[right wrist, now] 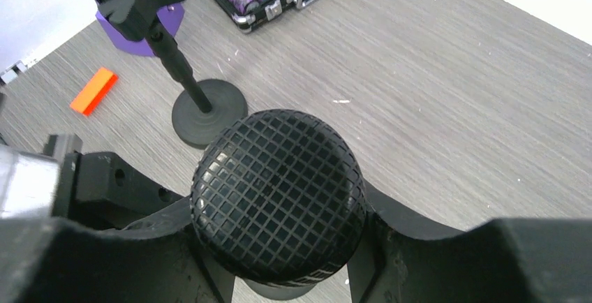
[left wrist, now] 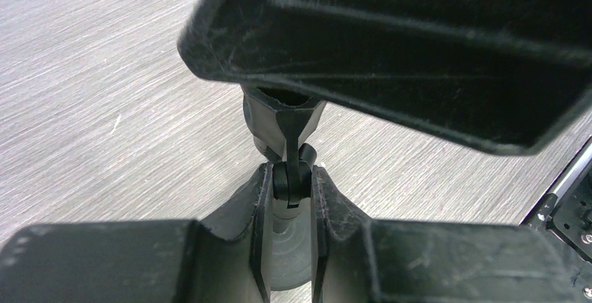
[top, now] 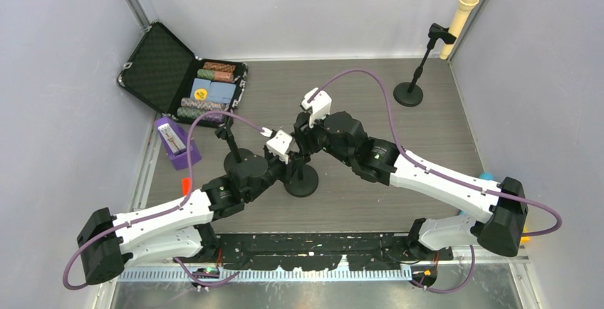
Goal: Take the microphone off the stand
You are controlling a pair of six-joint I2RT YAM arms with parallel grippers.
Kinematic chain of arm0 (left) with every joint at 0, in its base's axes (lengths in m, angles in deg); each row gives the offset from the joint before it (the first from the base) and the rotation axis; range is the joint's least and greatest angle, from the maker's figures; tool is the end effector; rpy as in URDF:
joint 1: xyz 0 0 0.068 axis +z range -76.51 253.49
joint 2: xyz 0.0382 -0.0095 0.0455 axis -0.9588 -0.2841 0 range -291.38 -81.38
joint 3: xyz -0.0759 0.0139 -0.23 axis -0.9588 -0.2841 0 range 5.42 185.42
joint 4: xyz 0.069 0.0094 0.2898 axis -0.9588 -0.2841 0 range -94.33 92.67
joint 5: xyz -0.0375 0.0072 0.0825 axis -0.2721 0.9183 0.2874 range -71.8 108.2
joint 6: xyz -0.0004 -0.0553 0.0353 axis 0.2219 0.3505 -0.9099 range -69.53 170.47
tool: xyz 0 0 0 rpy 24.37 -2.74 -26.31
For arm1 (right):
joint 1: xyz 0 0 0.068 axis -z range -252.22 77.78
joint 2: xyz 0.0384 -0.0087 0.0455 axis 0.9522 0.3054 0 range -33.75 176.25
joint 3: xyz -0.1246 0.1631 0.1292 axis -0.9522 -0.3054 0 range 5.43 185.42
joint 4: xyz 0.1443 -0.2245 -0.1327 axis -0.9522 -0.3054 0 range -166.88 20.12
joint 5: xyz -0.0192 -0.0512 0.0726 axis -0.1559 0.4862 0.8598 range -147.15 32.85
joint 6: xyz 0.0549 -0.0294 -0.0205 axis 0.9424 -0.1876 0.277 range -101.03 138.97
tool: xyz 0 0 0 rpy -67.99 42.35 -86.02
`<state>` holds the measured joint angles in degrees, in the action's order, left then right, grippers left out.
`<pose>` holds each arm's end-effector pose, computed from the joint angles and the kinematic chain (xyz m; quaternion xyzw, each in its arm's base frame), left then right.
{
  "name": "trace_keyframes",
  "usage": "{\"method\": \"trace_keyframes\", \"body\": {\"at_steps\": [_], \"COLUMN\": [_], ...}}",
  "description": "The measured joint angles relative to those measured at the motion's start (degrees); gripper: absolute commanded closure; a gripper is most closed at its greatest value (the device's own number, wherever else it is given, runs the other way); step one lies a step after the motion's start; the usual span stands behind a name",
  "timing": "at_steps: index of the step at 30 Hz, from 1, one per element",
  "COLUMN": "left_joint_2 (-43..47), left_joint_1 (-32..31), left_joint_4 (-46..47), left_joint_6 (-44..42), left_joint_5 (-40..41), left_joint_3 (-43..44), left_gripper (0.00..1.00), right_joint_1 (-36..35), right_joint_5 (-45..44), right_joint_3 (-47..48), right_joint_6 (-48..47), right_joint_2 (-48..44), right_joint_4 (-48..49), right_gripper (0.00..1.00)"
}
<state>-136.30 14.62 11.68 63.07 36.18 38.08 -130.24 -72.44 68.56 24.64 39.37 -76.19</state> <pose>0.1643 -0.2412 0.2238 0.2151 0.7501 -0.2588 0.5693 0.2028 0.2990 0.3113 -0.2783 0.7469 0.2232 0.5611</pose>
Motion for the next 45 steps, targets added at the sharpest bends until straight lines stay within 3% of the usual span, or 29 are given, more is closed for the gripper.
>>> {"method": "trace_keyframes", "body": {"at_steps": [16,24,31,36,41,45], "left_joint_2": [-0.37,-0.72,-0.61,-0.44,2.14,6.03], "left_joint_1": [0.0,-0.04,-0.04,-0.04,-0.04,-0.04], "left_joint_4": [-0.24,-0.7,-0.94,-5.18,-7.76,-9.57], "left_joint_6": [-0.07,-0.61,-0.57,-0.59,-0.61,-0.63], "left_joint_5": [0.0,-0.04,-0.22,-1.46,-2.67,-3.21], "left_joint_3": [0.33,0.76,0.76,0.61,0.96,2.05], "left_gripper": [1.0,0.99,0.51,0.27,0.15,0.02], "right_joint_1": [-0.59,-0.98,-0.46,6.58,24.24,38.27], "right_joint_5": [-3.13,-7.02,-18.78,-22.62,-8.61,8.39], "right_joint_3": [4.28,5.86,6.6,4.04,-2.03,-4.9], "right_joint_6": [-2.67,-6.23,-10.25,-5.05,9.31,16.87], "right_joint_2": [-1.6,-11.93,-19.54,-16.81,-10.05,-4.02], "right_joint_4": [-0.28,6.56,8.96,-3.13,-18.45,-27.67], "right_gripper": [1.0,1.0,1.0,1.0,1.0,1.0]}}
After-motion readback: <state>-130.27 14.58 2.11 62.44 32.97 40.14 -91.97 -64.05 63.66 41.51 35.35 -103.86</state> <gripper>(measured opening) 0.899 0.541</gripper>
